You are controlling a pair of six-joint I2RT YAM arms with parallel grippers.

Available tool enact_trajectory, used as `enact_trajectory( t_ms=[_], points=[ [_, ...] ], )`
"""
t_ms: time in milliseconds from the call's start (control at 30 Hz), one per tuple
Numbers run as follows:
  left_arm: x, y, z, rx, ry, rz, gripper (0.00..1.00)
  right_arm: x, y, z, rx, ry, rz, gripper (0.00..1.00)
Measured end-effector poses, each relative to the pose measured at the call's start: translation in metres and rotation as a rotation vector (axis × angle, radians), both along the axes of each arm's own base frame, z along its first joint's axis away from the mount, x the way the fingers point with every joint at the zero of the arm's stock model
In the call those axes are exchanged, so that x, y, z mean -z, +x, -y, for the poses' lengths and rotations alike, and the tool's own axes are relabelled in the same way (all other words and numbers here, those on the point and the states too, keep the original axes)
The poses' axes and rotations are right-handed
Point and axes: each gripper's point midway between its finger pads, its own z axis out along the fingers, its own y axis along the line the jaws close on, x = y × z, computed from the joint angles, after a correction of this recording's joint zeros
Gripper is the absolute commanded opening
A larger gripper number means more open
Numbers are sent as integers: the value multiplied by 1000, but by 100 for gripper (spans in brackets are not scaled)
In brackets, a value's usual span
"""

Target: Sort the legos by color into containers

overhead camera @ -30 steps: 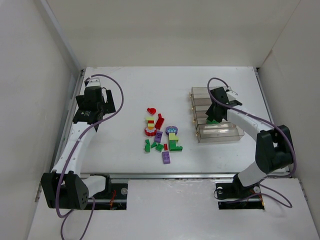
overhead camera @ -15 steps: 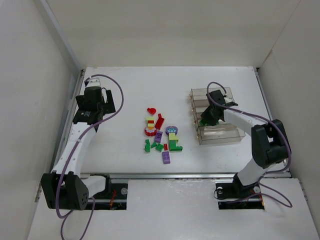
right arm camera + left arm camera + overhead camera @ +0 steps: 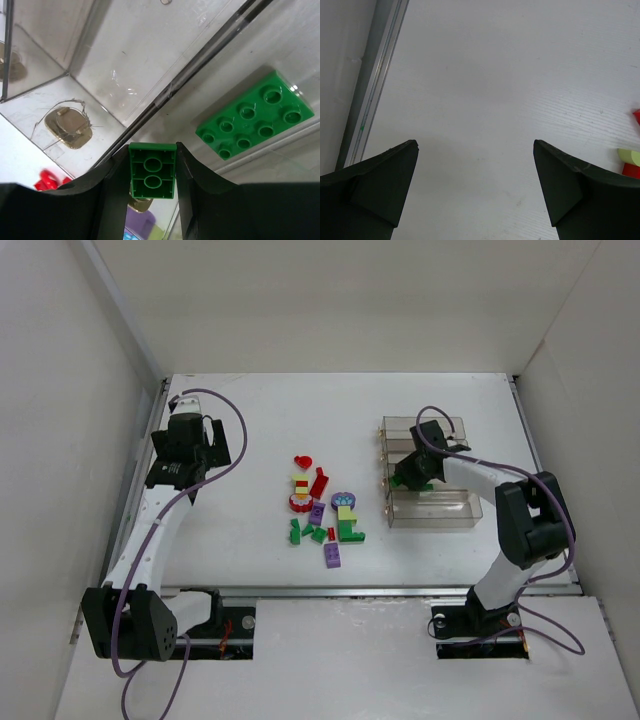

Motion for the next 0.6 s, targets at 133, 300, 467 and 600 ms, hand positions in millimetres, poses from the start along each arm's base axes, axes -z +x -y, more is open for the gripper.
enact_trajectory(
  t_ms=[133,300,467,600],
  points=[
    [0,0,-2,-5,0,0,100,-3,5,-2,34,25,15,0],
    [0,0,-3,-9,0,0,100,-15,14,-2,48,21,28,55],
    [0,0,-4,-15,4,0,100,-23,19,-5,32,23,43,77],
    [1,-1,-5,-17,6,-2,100,-32,11,-2,30,24,59,80]
  ],
)
